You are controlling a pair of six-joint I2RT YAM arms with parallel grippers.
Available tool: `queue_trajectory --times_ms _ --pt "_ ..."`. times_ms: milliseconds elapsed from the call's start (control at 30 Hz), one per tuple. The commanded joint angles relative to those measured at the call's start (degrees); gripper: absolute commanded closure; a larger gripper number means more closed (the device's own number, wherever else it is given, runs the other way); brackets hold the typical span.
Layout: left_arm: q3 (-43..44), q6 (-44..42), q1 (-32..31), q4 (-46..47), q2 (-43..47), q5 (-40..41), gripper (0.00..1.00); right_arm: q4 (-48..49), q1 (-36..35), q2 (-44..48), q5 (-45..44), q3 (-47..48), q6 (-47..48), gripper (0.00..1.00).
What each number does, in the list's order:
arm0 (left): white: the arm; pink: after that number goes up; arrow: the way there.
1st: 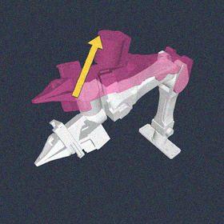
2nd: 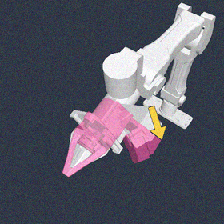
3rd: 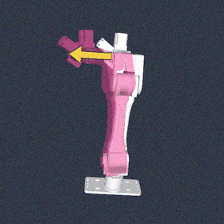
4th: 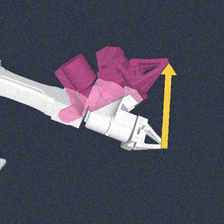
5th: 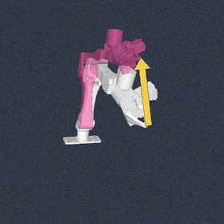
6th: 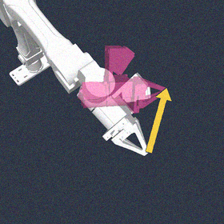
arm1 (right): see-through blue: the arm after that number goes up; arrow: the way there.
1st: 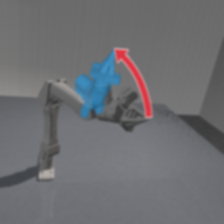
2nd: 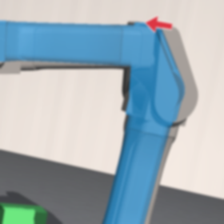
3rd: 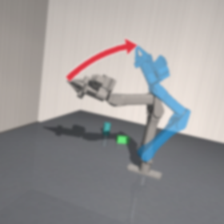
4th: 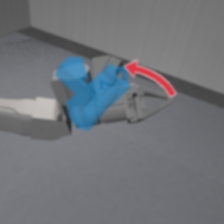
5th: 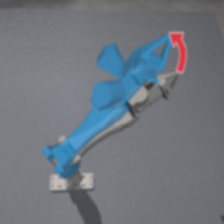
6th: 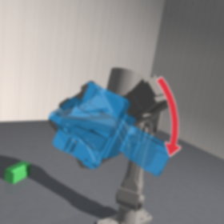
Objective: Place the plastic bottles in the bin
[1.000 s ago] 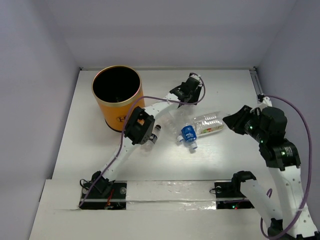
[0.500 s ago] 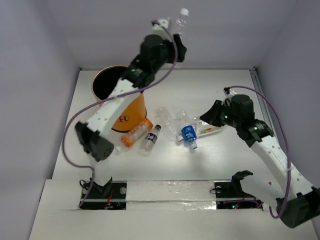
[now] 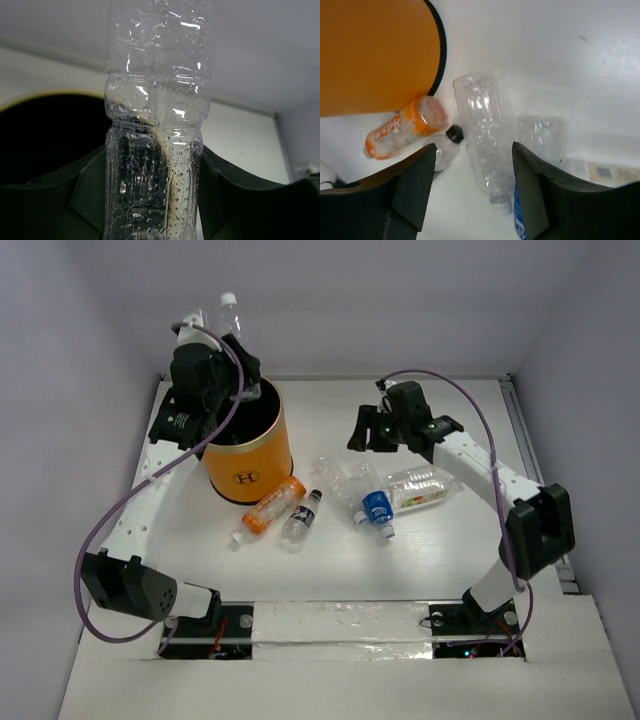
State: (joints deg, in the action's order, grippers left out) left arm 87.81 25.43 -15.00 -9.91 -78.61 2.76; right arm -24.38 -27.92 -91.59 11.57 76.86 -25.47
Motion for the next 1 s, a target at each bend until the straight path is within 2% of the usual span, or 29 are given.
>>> queue_trajectory --times_ms 0,33,67,200,333,433,467,500,600,733,800,833,867,900,933,967 --pt "-6.22 0.41 2.43 0.59 5.39 -1.00 0.56 -1.97 -1.26 -4.55 -1.73 8.29 4.82 0.31" --pt "-7.64 0.41 3.05 0.86 6.70 -1.53 0.56 -2.77 -1.78 -5.95 -1.64 9.87 5.78 0.24" --pt "-8.79 0.41 3.57 1.03 7.15 -1.53 0.56 -3.82 -1.78 -8.84 -1.73 11.54 6.31 0.21" --pt "-16.68 -0.82 4.90 5.76 9.52 -1.10 0.55 -7.78 -4.94 -14.56 -3.13 18.75 8.33 0.17" --pt "-21.53 -2.14 5.42 9.56 10.76 0.22 0.52 -8.84 -6.09 -18.44 -4.27 20.96 9.13 0.14" --pt "-22.68 -2.84 5.95 11.32 10.06 0.31 0.33 -9.10 -6.09 -20.55 -4.89 21.23 9.30 0.09" --pt "-22.51 -2.93 5.95 11.23 9.79 0.14 0.22 -9.10 -6.09 -20.99 -5.07 21.40 9.39 0.08" --pt "-21.90 -2.93 5.95 11.14 9.79 -0.21 0.18 -9.45 -6.09 -21.61 -5.16 21.66 9.48 0.08" --pt "-19.80 -2.93 5.95 10.79 9.79 -1.79 0.10 -10.60 -6.09 -24.24 -5.07 23.77 10.27 0.08" --pt "-15.75 -2.40 5.95 9.74 10.67 -5.65 0.10 -12.97 -7.15 -27.32 -4.63 26.58 11.24 0.09" --pt "-13.38 -2.23 5.95 7.72 11.10 -8.11 0.26 -12.97 -7.67 -28.55 -4.89 26.59 11.24 0.10" --pt "-12.76 -1.88 5.95 7.45 11.54 -9.52 0.37 -12.71 -8.20 -29.16 -4.72 26.59 11.24 0.10" --pt "-12.32 -1.61 5.95 7.02 11.90 -11.45 0.59 -12.71 -8.20 -29.78 -4.72 26.67 11.15 0.11" --pt "-12.05 -1.35 5.43 6.05 12.33 -12.25 0.68 -12.80 -8.20 -31.00 -4.72 26.94 11.06 0.12" --pt "-12.05 -1.17 5.42 5.35 13.21 -13.39 0.82 -12.80 -8.20 -31.62 -4.80 27.37 10.97 0.13" --pt "-12.22 -1.17 4.73 4.47 13.83 -13.92 0.87 -12.71 -8.20 -32.07 -4.81 27.64 10.97 0.14"
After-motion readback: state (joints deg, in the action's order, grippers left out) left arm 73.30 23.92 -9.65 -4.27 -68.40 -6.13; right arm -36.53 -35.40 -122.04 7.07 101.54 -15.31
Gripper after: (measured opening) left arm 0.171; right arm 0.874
